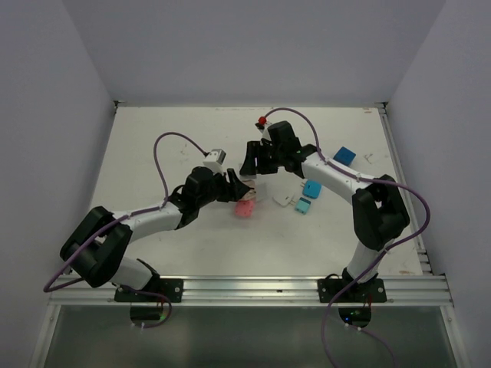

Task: Pull the plug off the socket

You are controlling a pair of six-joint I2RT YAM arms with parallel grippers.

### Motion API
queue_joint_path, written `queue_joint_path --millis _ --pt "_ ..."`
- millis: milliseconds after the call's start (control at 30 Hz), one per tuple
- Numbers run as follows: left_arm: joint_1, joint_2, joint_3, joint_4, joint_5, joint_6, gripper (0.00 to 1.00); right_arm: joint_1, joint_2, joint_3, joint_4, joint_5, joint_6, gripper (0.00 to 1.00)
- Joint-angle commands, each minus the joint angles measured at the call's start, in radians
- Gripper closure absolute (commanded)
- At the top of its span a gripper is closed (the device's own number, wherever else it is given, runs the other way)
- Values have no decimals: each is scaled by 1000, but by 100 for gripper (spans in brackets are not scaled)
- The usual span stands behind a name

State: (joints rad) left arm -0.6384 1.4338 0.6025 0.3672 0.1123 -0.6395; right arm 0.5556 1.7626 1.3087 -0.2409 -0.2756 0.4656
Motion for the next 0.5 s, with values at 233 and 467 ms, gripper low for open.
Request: queue_joint_path --millis 233,467 --pt "-80 91 -102 -441 257 51 100 -145 -97 270 522 130 -96 100" --pt "-80 94 -61 -473 251 61 100 -143 -84 276 488 71 -85 100"
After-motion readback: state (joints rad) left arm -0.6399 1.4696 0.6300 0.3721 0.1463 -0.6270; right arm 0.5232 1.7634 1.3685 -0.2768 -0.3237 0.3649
